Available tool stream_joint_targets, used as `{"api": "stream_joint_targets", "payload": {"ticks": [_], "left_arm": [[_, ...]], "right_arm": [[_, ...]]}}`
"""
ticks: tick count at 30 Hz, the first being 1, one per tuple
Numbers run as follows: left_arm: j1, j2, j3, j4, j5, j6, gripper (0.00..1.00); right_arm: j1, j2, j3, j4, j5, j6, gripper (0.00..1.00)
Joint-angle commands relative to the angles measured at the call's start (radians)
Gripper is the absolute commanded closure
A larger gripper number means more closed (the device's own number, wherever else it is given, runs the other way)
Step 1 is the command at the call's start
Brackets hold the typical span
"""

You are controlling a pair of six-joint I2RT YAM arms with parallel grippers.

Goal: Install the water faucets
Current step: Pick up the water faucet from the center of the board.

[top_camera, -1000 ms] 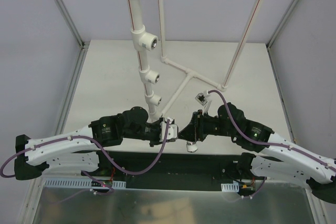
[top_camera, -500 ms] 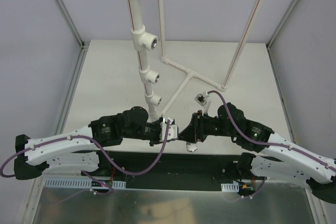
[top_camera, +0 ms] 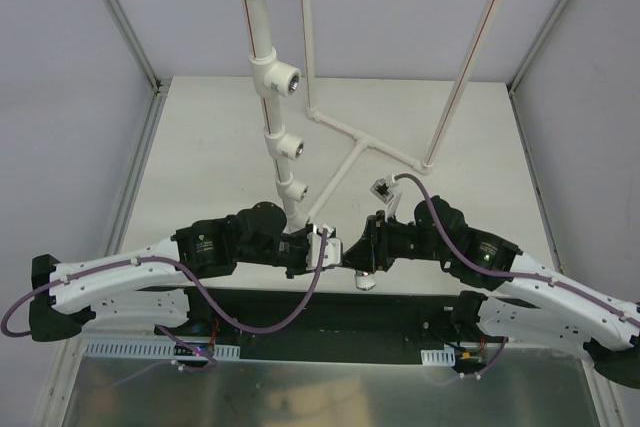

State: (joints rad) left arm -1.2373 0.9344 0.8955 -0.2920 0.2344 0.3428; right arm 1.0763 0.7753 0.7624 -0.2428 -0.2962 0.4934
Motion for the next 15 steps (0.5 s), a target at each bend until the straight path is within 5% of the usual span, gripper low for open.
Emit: {"api": "stream_joint_targets", "payload": {"ticks": [1,3,9,10,15], "left_arm": [[-0.002,0.007,0.053,0.056,-0.041,0.021,1.00],[-0.002,0.009,0.054,0.056,-0.070,0.001,1.00],[-0.002,-0.008,0.016,0.105,-0.158,-0.060,0.52],[-0.001,-0.006,0.013,0.116,-0.173,-0.067,0.01],[-0.001,-0.014,-0.007,0.165,-0.211,-0.074,0.01]], "right_arm": [[0.004,-0.031,-0.011,0.036,-0.011,-0.006,1.00],[0.004,-0.059,-0.029,0.059,0.006,-0.010,1.00],[0.004,-0.139,-0.084,0.112,0.031,0.005,1.00],[0.005,-0.146,-0.089,0.118,0.028,0.016,1.00],[0.004,-0.153,-0.115,0.152,0.009,0.054,1.00]]}}
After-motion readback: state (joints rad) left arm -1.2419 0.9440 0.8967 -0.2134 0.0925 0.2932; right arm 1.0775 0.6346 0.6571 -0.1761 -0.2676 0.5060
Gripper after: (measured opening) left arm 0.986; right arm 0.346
